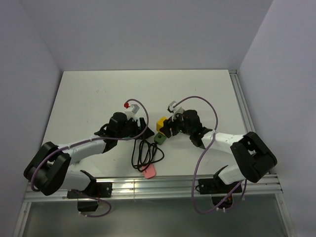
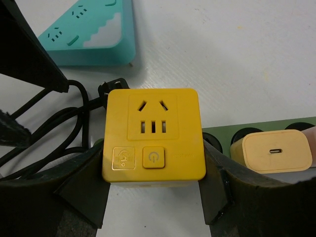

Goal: Insert the plug
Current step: Insert the plug into the socket.

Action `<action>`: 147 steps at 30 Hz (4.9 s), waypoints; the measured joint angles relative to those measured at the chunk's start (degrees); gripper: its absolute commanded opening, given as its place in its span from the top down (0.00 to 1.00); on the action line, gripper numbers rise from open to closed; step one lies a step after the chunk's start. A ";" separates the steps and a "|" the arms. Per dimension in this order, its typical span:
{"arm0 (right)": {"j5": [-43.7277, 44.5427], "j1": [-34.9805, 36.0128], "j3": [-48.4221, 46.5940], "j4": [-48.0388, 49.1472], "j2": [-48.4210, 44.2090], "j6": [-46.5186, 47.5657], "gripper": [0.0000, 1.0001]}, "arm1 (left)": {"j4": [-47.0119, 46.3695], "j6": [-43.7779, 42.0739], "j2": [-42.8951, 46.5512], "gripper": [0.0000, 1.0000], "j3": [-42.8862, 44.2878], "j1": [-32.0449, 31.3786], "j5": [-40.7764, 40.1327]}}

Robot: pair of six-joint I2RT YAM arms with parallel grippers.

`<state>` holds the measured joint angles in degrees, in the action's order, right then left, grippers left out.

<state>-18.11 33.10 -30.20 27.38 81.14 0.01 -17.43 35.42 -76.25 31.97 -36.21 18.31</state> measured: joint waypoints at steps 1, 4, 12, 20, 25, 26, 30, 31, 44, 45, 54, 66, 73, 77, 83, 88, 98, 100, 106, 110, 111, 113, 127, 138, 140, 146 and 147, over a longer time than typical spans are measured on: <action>-0.07 0.00 0.00 0.00 0.02 0.13 1.00 | 0.26 0.04 -0.50 0.30 0.22 0.02 -0.17; -0.31 0.00 -0.04 -0.09 0.09 0.55 1.00 | 1.53 0.26 -1.18 0.38 0.44 0.00 -0.15; 3.17 2.27 -1.20 -1.36 0.52 1.22 1.00 | 5.92 -0.94 -0.17 0.37 0.52 -3.28 -4.26; 9.05 5.09 -1.51 -1.42 0.61 -1.79 1.00 | 8.90 -1.70 -0.55 0.38 1.44 -4.37 -7.08; 13.49 6.91 -1.33 -2.05 0.00 -5.79 1.00 | 9.64 -1.79 -0.92 0.39 2.05 -4.37 -7.80; 14.99 7.80 -1.33 -2.45 -0.13 -6.71 1.00 | 9.79 -1.79 -0.92 0.39 2.08 -4.37 -8.13; 21.68 12.31 -2.29 -5.03 -0.33 -9.55 1.00 | 10.49 -1.79 -0.81 0.38 2.08 -4.37 -9.57; 23.52 13.53 -2.56 -5.66 -0.33 -10.16 1.00 | 10.69 -1.79 -0.72 0.38 2.08 -4.37 -10.01; 41.05 23.47 -2.89 -5.97 1.51 -17.22 1.00 | 9.99 0.44 11.26 0.40 -2.99 1.57 -12.39; 42.29 24.06 -2.89 -5.42 1.95 -17.51 1.00 | 9.38 0.83 13.49 0.39 -4.04 2.19 -12.48; 49.62 26.95 -1.57 1.68 5.27 -18.71 1.00 | 1.86 2.21 15.41 0.29 -6.64 4.31 -6.47; 54.42 28.74 -4.09 1.57 8.24 -19.04 1.00 | -3.10 2.21 5.68 0.23 -5.11 4.37 1.33; 55.28 29.33 -5.53 -1.46 8.37 -19.30 1.00 | -3.98 2.14 0.48 0.23 -0.70 4.72 1.44; 55.54 29.73 -6.99 -5.20 8.24 -19.91 1.00 | -4.68 2.12 0.22 0.24 0.46 4.72 1.68; 56.04 30.88 -7.50 -9.16 7.69 -21.20 1.00 | -5.42 2.10 -2.27 0.28 1.70 4.52 2.51; 56.04 30.95 -8.48 -11.52 7.69 -21.90 1.00 | -4.02 1.64 -6.19 0.36 3.65 3.08 2.12; 55.15 30.73 -11.91 -17.55 8.26 -22.05 1.00 | -0.46 1.40 -9.46 0.50 8.39 1.88 0.98; 54.99 30.67 -12.87 -18.91 8.70 -21.92 1.00 | -0.31 1.40 -10.16 0.51 9.42 1.88 0.57; 51.71 29.09 -12.70 -18.69 8.33 -21.18 1.00 | -0.31 1.44 -11.80 0.56 10.80 1.88 0.20; 46.01 26.25 -11.98 -17.70 8.04 -20.98 1.00 | -0.81 1.46 -13.55 0.56 11.45 1.86 -0.22; 44.76 25.62 -11.98 -17.70 7.85 -20.85 1.00 | -0.96 1.46 -13.66 0.56 11.47 1.86 -0.42; 42.21 24.37 -11.74 -17.55 7.43 -20.50 1.00 | -1.11 1.36 -13.75 0.57 11.47 1.86 -0.83; 43.36 24.04 -13.16 -16.85 9.60 -20.76 1.00 | -1.86 1.29 -14.99 0.64 12.39 1.77 -2.78; 54.53 29.18 -12.17 -14.58 10.99 -23.45 1.00 | -3.08 1.73 -13.51 0.70 10.73 1.11 -2.08; 55.67 29.66 -12.20 -14.53 11.26 -23.85 1.00 | -3.10 1.75 -13.31 0.70 10.56 0.96 -2.08; 57.27 30.38 -11.76 -13.75 11.34 -24.44 0.78 | -3.10 1.73 -13.27 0.70 10.51 0.74 -2.01; 57.53 30.51 -11.47 -13.33 11.21 -24.39 0.59 | -3.10 1.73 -13.27 0.70 10.51 0.70 -1.92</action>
<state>39.42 63.61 -41.67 14.04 92.36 -24.38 -20.53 37.15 -89.52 42.48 -35.51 16.38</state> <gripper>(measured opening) 0.684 0.306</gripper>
